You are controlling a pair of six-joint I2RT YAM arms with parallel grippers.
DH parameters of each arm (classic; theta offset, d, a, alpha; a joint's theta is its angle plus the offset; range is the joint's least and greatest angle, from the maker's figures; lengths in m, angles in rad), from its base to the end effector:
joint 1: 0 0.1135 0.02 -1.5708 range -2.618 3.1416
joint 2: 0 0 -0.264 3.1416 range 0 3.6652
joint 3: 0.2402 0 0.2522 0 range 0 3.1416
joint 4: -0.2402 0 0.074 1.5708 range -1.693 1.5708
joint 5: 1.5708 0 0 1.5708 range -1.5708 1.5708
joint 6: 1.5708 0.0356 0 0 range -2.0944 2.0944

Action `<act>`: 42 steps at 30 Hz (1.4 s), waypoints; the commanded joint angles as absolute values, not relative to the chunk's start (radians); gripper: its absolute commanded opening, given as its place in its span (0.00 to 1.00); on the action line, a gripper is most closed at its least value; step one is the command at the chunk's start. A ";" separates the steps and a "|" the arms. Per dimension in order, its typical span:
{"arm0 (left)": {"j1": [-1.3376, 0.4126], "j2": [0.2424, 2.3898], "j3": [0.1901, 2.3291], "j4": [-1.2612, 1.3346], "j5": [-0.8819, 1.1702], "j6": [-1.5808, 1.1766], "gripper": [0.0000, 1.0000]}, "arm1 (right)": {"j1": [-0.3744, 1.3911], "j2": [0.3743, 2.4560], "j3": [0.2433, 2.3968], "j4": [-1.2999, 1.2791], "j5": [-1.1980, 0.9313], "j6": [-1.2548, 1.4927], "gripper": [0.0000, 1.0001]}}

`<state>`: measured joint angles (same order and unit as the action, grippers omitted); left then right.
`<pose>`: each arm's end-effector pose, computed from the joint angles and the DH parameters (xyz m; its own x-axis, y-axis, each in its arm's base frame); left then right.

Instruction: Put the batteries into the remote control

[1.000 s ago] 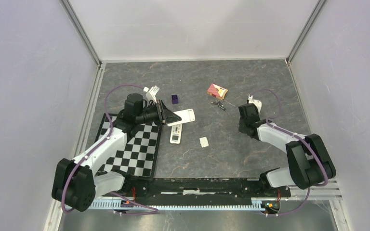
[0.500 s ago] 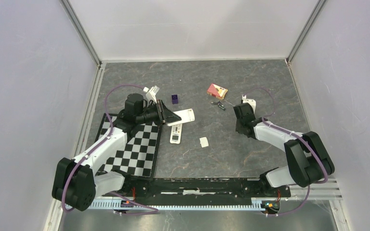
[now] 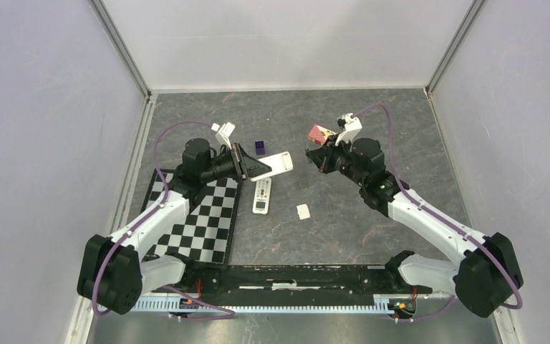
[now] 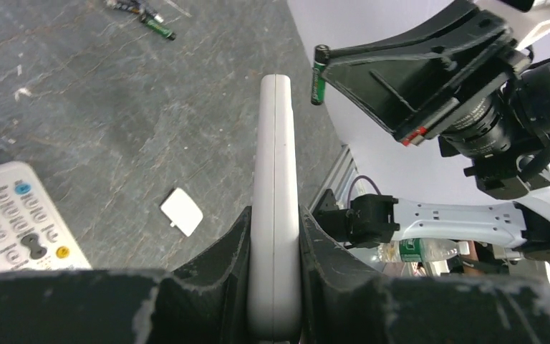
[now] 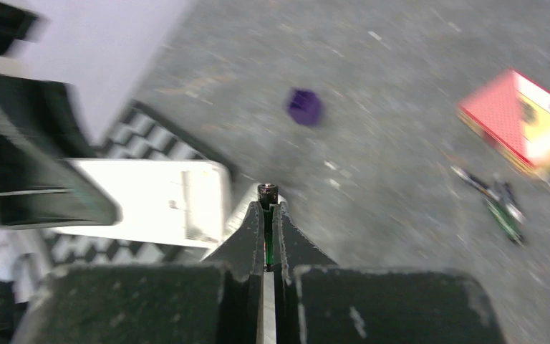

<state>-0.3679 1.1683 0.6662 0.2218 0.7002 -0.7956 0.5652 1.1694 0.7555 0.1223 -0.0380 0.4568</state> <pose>0.2320 -0.1140 0.2631 -0.7898 -0.2810 -0.5452 0.4125 0.4146 -0.8112 0.2275 0.1459 0.2814 -0.4675 0.2254 -0.8548 -0.4008 0.8078 0.4323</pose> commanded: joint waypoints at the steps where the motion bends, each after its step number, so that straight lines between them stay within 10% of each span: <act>1: -0.365 1.118 0.669 0.369 0.764 -0.842 0.02 | 0.589 1.139 0.786 0.405 -0.260 0.561 0.00; 37: -0.366 1.142 0.599 0.939 0.822 -1.280 0.02 | 0.752 1.091 0.831 0.463 -0.080 0.386 0.00; 42: -0.366 1.156 0.595 0.917 0.804 -1.265 0.02 | 0.753 1.092 0.845 0.440 -0.033 0.392 0.16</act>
<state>-0.3660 1.1496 0.5926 0.8478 0.8135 -1.2385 0.7506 1.1088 0.8299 0.4400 -0.0902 0.4072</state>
